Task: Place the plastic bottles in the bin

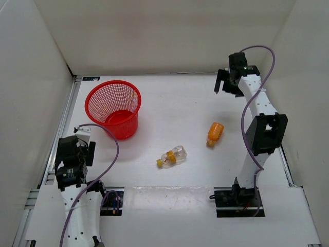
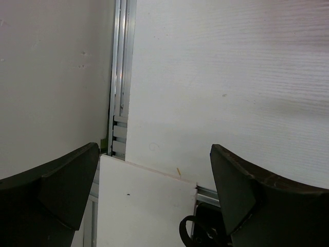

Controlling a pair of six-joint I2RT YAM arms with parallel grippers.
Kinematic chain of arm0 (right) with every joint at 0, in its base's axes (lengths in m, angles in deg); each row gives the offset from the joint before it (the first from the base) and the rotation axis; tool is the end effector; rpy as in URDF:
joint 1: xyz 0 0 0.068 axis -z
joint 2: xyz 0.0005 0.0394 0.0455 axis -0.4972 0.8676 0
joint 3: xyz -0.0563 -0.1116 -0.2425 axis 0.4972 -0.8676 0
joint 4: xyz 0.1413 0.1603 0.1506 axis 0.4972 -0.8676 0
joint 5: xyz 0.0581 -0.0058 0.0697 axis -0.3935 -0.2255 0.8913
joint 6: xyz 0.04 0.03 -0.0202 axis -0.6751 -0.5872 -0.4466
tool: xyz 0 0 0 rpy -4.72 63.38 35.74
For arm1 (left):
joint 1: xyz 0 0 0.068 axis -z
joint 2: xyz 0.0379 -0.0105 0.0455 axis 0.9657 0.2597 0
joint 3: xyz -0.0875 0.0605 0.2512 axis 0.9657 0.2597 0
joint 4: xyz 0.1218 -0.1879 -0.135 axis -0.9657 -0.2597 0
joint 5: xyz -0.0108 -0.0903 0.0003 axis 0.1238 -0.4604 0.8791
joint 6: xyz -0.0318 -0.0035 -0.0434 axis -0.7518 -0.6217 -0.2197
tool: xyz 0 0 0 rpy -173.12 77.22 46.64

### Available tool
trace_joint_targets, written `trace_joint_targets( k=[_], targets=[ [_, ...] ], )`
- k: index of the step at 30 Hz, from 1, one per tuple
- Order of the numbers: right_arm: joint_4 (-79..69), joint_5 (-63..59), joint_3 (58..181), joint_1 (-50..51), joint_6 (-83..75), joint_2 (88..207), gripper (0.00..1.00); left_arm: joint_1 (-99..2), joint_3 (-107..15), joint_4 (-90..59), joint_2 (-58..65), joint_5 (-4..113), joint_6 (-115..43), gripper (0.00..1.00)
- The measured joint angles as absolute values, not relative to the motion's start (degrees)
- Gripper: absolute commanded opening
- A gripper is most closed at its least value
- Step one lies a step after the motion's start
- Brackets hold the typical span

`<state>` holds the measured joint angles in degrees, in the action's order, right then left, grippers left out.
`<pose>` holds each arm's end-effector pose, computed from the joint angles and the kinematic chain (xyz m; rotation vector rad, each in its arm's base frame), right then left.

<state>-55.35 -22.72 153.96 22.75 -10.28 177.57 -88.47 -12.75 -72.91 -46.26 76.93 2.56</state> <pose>0.4244 0.0447 0.3316 0.2200 2.4415 -0.1219 0.0835 0.0292 0.2686 0.1409 2.3656 0.6392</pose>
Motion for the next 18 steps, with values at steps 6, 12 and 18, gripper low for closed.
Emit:
trace_joint_targets(
  k=[6, 12, 18],
  targets=[
    [-53.01, -15.92, 121.29, 22.05, -21.19, 159.34, 0.99, -88.47, -12.53, -72.89, -45.87, 76.88, 2.56, 1.00],
    [-48.88, -10.74, 103.74, 20.21, -25.75, 147.63, 0.99, -88.47, -11.99, -72.85, -44.58, 76.40, 2.62, 1.00],
    [-41.30, -11.38, 102.86, 19.47, -26.10, 155.23, 0.99, -87.79, -11.97, -72.63, -43.11, 75.38, 2.62, 1.00]
  ],
)
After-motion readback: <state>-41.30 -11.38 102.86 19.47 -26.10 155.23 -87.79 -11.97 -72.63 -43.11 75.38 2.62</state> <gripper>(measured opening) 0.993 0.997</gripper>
